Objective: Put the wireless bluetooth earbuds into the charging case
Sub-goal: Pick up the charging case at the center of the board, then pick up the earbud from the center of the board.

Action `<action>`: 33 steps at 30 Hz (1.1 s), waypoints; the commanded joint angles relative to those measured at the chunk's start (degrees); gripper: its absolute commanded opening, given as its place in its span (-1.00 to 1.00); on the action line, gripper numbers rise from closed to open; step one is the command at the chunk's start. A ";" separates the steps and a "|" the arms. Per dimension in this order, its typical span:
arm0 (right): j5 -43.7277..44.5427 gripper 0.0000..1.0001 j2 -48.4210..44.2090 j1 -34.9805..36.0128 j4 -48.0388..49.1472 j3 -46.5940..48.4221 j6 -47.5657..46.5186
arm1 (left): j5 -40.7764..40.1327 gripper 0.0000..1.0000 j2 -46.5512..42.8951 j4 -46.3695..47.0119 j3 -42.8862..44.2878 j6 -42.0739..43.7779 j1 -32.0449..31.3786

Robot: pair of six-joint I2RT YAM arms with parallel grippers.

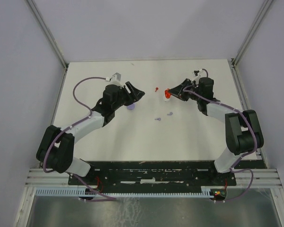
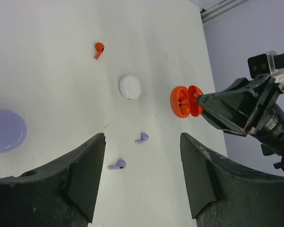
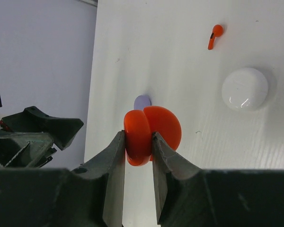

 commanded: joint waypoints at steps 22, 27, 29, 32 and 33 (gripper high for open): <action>-2.92 -0.90 -20.86 -5.24 -18.96 -0.17 -10.89 | -25.99 0.32 44.85 -31.63 60.97 25.15 -7.02; -3.16 -0.90 -21.06 -5.45 -19.24 -0.77 -11.67 | -25.35 0.34 49.18 -29.56 64.21 27.92 -7.37; -3.25 -0.90 -21.40 -5.55 -19.23 -1.06 -11.80 | -24.52 0.34 50.73 -29.03 65.64 28.73 -7.38; -3.31 -0.90 -21.96 -5.65 -19.22 -1.45 -11.93 | -22.93 0.35 53.84 -28.60 67.83 29.37 -7.43; -3.25 -0.89 -22.02 -5.71 -19.29 -1.51 -12.03 | -22.37 0.35 54.63 -28.53 68.53 29.61 -7.54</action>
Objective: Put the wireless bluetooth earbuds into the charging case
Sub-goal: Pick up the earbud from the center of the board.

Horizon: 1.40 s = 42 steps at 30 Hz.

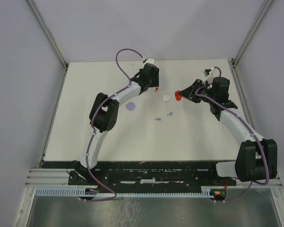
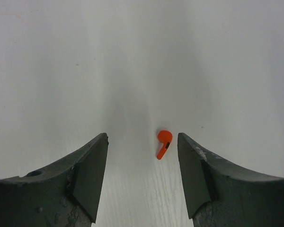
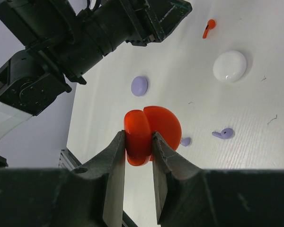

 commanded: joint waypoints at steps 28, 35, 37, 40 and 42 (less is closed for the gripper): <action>-1.57 -0.90 -1.55 -0.88 3.23 -0.67 -1.15 | 2.34 0.30 8.82 2.44 8.22 8.62 -2.33; -1.61 -0.90 -1.44 -0.96 3.39 -0.86 -1.14 | 2.29 0.24 9.51 2.47 8.30 8.83 -2.49; -1.68 -0.90 -1.39 -0.95 3.37 -0.89 -1.17 | 2.03 0.22 9.60 2.53 8.22 9.04 -2.65; -1.73 -0.90 -1.42 -1.04 3.35 -0.84 -1.17 | 1.29 0.19 9.82 2.50 8.11 9.36 -2.99; -1.83 -0.90 -1.36 -1.09 3.36 -0.98 -1.20 | 0.71 0.19 9.98 2.53 8.17 9.75 -3.26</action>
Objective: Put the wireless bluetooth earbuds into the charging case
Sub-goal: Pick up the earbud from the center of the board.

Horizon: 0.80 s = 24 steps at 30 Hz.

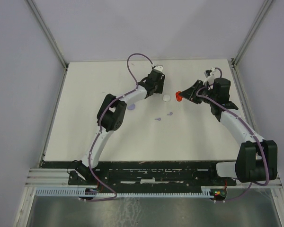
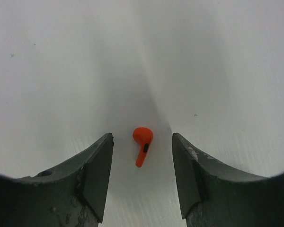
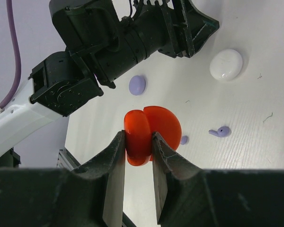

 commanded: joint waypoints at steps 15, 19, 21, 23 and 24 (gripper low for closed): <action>-2.05 -0.90 -0.91 -0.74 3.23 -0.17 -0.85 | -3.06 0.03 1.42 2.35 2.86 3.26 -1.12; -2.18 -0.90 -0.85 -0.82 3.18 -0.20 -0.76 | -3.14 0.00 1.83 2.37 3.10 3.43 -1.12; -2.18 -0.90 -0.89 -0.91 3.16 -0.22 -0.80 | -3.25 0.00 2.07 2.43 3.24 3.45 -1.13; -2.18 -0.90 -0.77 -0.91 3.15 -0.26 -0.78 | -3.23 -0.01 2.17 2.41 3.17 3.44 -1.12; -2.18 -0.90 -0.74 -0.93 3.22 -0.35 -0.84 | -3.22 -0.01 2.28 2.46 3.19 3.45 -1.12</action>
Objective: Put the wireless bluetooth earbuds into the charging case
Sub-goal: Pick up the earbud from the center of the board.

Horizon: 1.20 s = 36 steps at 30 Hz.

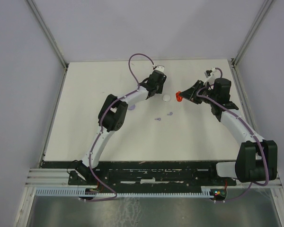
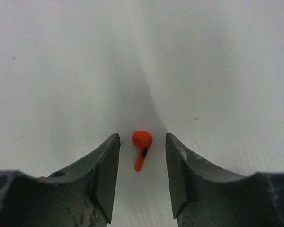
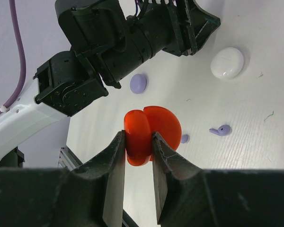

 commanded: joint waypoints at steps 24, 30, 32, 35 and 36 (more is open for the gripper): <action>-1.22 -0.90 -0.21 -0.90 3.16 -0.59 -1.29 | -0.66 -0.19 1.94 2.94 2.33 2.04 -0.50; -1.13 -0.90 -0.17 -1.05 3.10 -0.69 -1.40 | -0.54 -0.30 1.94 3.15 2.31 1.86 -0.50; -1.13 -0.90 -0.16 -1.07 3.14 -0.76 -1.42 | -0.49 -0.34 2.04 3.12 2.24 1.70 -0.49; -1.13 -0.90 -0.15 -1.12 3.11 -0.72 -1.38 | -0.33 -0.41 1.95 3.24 2.27 1.56 -0.49; -1.13 -0.90 -0.02 -1.15 3.16 -0.76 -1.43 | -0.30 -0.44 1.92 3.32 2.30 1.53 -0.49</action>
